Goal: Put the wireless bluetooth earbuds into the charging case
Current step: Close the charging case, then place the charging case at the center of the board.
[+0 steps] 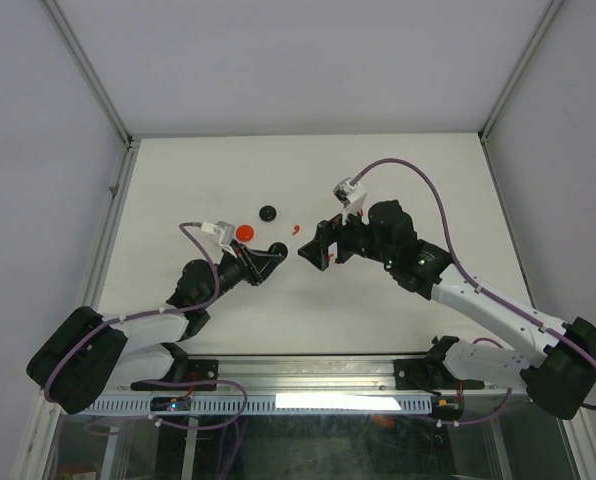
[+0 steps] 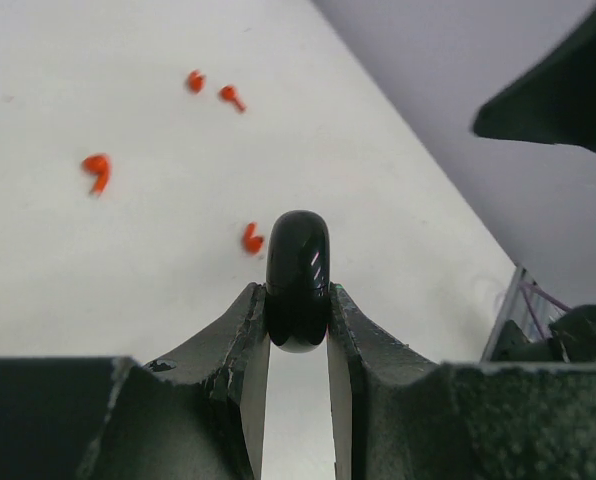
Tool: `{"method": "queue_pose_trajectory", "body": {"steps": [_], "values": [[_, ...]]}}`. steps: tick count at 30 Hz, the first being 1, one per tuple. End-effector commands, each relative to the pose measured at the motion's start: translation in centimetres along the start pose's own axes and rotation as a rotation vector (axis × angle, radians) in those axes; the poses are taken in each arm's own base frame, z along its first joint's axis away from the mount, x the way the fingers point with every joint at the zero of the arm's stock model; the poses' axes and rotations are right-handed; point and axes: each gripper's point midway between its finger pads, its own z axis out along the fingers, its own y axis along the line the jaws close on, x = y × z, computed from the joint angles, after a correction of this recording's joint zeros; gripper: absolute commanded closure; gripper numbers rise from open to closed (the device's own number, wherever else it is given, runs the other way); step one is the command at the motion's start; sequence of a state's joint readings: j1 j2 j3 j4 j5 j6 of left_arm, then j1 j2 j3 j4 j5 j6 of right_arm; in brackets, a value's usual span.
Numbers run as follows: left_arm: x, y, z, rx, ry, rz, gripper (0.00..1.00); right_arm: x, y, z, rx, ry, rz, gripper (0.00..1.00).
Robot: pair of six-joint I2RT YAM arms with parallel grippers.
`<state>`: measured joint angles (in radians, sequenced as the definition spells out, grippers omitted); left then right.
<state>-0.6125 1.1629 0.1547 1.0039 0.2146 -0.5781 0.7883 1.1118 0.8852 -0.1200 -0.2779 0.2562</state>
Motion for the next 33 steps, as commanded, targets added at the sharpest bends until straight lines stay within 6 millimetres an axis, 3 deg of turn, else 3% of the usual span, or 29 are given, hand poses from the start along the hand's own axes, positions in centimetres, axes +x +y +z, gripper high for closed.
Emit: {"method": "queue_pose_trajectory", "body": {"steps": [1, 8, 12, 13, 21, 30, 33], "values": [[-0.1, 4.6, 0.1, -0.245, 0.006, -0.101, 0.89, -1.5, -5.2, -1.1, 0.274, -0.151, -0.025, 0.14], [0.5, 8.0, 1.8, -0.357, 0.075, -0.183, 0.85, 0.7, -8.7, -1.4, 0.422, -0.163, -0.041, 0.14], [0.7, 9.7, 3.3, -0.392, 0.108, -0.222, 0.82, 1.5, -9.4, -1.1, 0.438, -0.156, -0.054, 0.14], [1.8, 10.8, 3.5, -0.427, 0.140, -0.234, 0.82, 1.9, -9.6, -1.0, 0.443, -0.151, -0.055, 0.14], [3.5, 14.9, 4.6, -0.545, 0.229, -0.331, 0.73, 3.0, -11.3, -1.4, 0.518, -0.150, -0.059, 0.14], [5.1, 16.1, 3.7, -0.621, 0.287, -0.384, 0.54, 3.4, -11.5, -1.3, 0.524, -0.149, -0.053, 0.14], [5.1, 16.0, 2.9, -0.649, 0.308, -0.375, 0.44, 3.4, -11.5, -1.3, 0.523, -0.148, -0.053, 0.14]]}}
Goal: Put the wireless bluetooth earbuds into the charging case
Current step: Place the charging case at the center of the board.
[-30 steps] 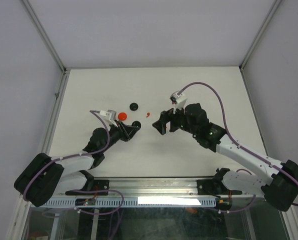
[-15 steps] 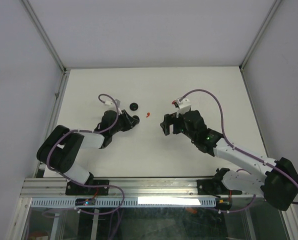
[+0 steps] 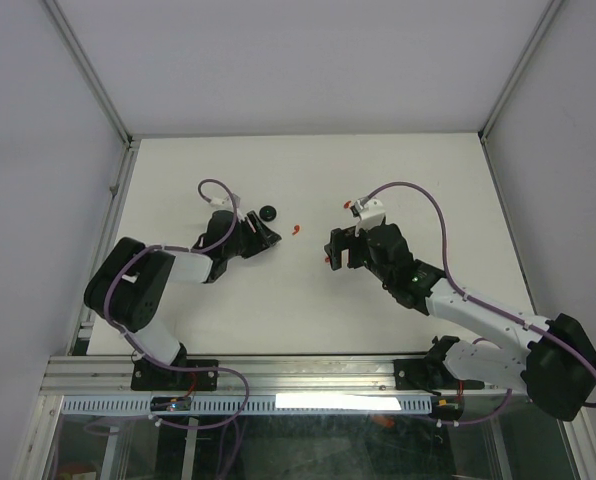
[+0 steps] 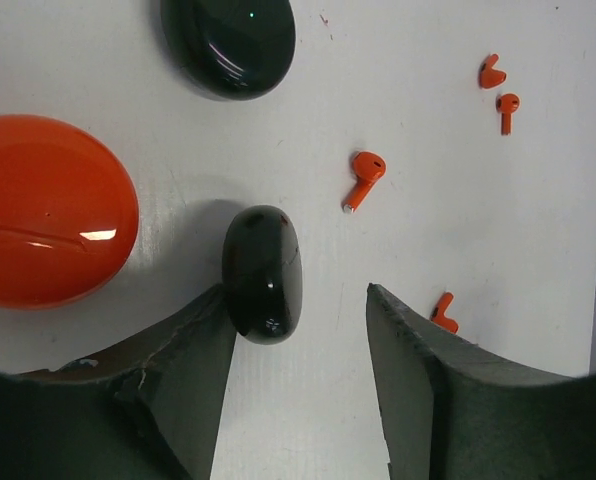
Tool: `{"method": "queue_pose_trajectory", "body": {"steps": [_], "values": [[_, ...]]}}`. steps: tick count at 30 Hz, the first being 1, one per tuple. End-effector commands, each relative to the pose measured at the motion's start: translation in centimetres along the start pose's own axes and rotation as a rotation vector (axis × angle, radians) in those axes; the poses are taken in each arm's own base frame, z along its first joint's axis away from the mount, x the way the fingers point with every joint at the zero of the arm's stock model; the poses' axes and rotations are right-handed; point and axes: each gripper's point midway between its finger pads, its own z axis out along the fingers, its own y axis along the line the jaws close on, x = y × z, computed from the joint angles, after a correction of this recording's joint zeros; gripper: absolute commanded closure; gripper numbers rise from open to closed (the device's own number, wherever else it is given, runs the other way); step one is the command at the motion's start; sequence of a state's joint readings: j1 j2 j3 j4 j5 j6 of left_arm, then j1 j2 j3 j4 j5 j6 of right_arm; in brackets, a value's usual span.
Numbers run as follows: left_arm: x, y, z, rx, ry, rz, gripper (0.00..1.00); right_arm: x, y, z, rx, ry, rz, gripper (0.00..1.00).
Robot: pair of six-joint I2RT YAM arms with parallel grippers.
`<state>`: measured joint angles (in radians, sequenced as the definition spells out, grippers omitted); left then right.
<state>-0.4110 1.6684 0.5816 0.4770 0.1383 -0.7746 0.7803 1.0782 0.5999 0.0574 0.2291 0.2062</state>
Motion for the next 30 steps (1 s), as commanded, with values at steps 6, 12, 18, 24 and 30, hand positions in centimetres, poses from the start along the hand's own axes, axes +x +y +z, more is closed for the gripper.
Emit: {"method": "queue_pose_trajectory", "body": {"steps": [6, 12, 18, 24, 30], "values": [[-1.5, 1.7, -3.6, -0.164, -0.021, 0.072, 0.39, -2.0, -0.1, 0.2, 0.016, -0.070, 0.008, 0.14], [-4.0, 1.8, -7.1, -0.261, -0.090, 0.156, 0.36, -2.1, -0.2, 0.1, 0.018, -0.070, 0.008, 0.14], [-6.9, 2.6, -10.8, -0.403, -0.182, 0.243, 0.18, -2.1, -0.2, 0.0, 0.019, -0.073, 0.010, 0.13], [-9.4, 2.5, -13.2, -0.483, -0.256, 0.304, 0.01, -2.2, -0.3, -0.1, 0.021, -0.078, 0.011, 0.14], [-11.7, 1.0, -14.2, -0.482, -0.280, 0.395, 0.01, -2.2, -0.2, -0.1, 0.015, -0.075, 0.012, 0.13]]}}
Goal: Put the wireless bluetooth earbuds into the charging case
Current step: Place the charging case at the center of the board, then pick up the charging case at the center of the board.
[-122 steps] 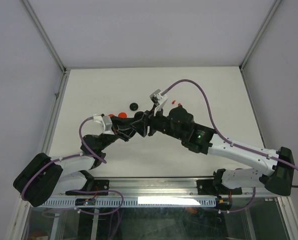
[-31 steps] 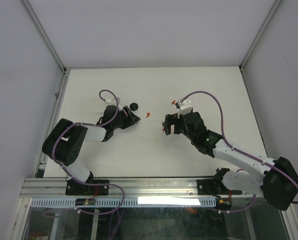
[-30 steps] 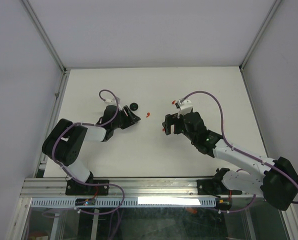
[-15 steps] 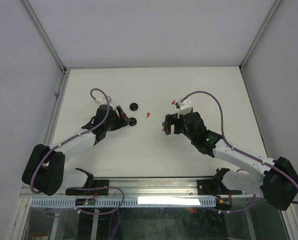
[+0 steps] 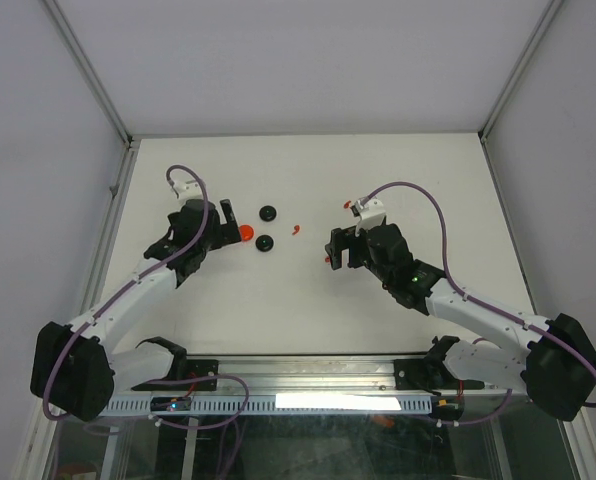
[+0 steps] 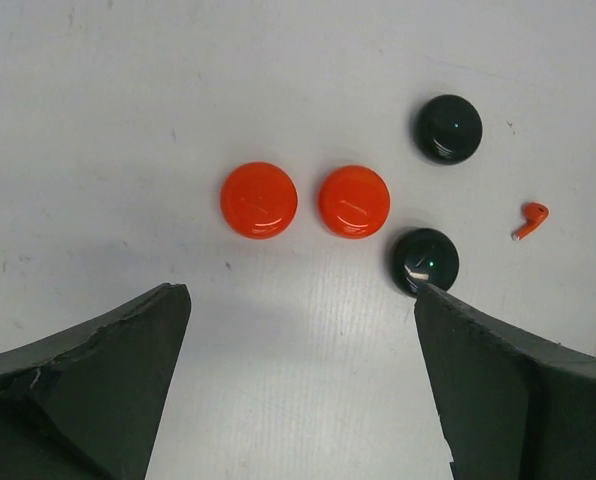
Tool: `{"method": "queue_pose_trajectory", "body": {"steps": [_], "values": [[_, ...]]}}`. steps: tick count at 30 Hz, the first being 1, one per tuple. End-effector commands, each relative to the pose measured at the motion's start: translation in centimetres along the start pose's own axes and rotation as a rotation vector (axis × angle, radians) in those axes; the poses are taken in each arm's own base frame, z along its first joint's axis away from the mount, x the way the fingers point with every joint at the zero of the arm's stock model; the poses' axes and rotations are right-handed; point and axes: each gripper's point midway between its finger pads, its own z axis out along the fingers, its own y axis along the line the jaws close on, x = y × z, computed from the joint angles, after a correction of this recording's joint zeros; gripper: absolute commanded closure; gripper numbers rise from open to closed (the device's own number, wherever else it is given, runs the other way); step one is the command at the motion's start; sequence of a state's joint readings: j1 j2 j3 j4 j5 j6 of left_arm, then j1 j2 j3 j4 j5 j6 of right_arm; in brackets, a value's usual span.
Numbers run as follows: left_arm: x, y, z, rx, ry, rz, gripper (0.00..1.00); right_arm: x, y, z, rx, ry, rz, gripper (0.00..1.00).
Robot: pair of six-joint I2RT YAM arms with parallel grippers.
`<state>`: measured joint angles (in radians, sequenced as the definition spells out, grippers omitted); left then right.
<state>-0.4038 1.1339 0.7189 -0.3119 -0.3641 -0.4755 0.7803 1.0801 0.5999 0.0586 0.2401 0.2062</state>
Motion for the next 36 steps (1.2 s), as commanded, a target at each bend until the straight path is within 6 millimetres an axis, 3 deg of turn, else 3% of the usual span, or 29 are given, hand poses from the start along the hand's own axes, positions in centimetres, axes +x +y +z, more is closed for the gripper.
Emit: {"method": "queue_pose_trajectory", "body": {"steps": [1, 10, 14, 18, 21, 27, 36], "values": [[-4.1, 0.0, -1.0, -0.014, -0.075, 0.094, 0.01, -2.1, 0.0, -0.1, 0.002, -0.072, 0.012, 0.13], [-4.8, -1.9, 1.8, 0.047, 0.016, 0.290, 0.01, -2.1, 0.1, -0.1, 0.001, -0.071, 0.012, 0.13], [-3.4, -3.6, 3.5, 0.108, 0.113, 0.275, 0.01, -2.1, 0.0, -0.2, 0.004, -0.073, 0.013, 0.13], [-1.2, -3.9, 6.0, 0.102, 0.205, 0.282, 0.01, -2.1, 0.0, -0.1, 0.005, -0.072, 0.011, 0.13], [-0.7, -2.9, 7.4, 0.068, 0.249, 0.274, 0.01, -1.9, -0.1, 0.0, 0.007, -0.068, 0.012, 0.13], [0.1, 1.2, 9.4, -0.022, 0.342, 0.251, 0.03, -1.7, -0.1, 0.1, 0.010, -0.060, 0.009, 0.13], [2.5, 2.0, 10.1, -0.009, 0.428, 0.293, 0.16, -1.4, -0.1, 0.4, 0.011, -0.051, 0.007, 0.13]]}}
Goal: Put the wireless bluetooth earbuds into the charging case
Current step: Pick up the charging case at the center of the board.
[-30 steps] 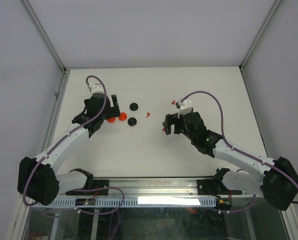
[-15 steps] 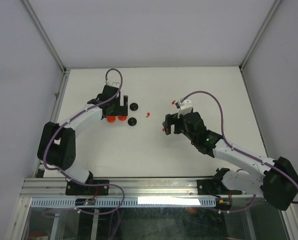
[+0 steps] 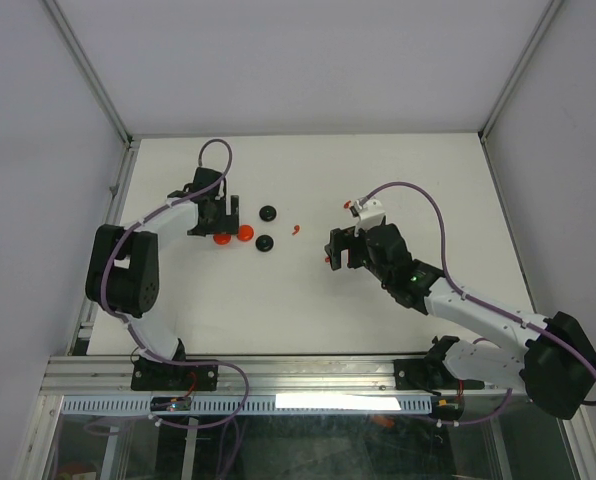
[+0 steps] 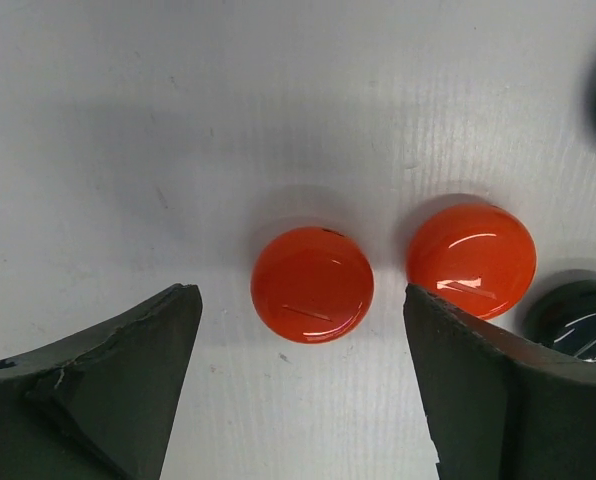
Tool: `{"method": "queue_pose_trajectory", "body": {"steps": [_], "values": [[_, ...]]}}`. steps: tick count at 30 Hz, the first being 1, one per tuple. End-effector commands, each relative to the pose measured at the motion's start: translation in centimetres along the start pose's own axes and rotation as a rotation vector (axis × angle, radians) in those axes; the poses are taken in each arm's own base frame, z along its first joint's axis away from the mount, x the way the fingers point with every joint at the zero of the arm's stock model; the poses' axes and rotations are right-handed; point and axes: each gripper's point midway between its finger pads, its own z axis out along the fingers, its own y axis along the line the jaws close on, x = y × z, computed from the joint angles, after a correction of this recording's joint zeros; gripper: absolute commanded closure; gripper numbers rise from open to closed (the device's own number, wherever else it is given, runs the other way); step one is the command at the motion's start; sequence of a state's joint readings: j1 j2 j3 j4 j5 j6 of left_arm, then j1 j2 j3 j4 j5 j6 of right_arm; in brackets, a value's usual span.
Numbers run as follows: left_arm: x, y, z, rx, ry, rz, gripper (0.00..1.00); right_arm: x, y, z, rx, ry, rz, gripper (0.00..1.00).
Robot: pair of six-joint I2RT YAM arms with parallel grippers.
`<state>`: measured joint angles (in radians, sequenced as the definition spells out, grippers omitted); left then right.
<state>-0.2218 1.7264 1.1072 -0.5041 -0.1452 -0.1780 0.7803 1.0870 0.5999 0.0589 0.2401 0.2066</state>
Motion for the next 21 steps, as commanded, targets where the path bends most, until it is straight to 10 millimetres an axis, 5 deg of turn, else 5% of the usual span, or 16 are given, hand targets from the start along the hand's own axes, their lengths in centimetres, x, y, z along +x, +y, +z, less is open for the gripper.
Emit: {"method": "queue_pose_trajectory", "body": {"steps": [1, 13, 21], "values": [[-0.6, -0.8, 0.3, 0.041, 0.006, 0.061, 0.17, -1.6, -0.1, 0.3, 0.010, -0.057, 0.007, 0.13], [0.4, -1.2, 1.8, 0.076, 0.073, 0.099, 0.46, -1.5, -0.2, 0.3, 0.014, -0.057, 0.003, 0.12], [-0.6, -1.9, -0.1, 0.123, 0.032, 0.113, 0.65, -2.1, 0.7, -0.1, -0.041, -0.078, 0.001, 0.09]]}}
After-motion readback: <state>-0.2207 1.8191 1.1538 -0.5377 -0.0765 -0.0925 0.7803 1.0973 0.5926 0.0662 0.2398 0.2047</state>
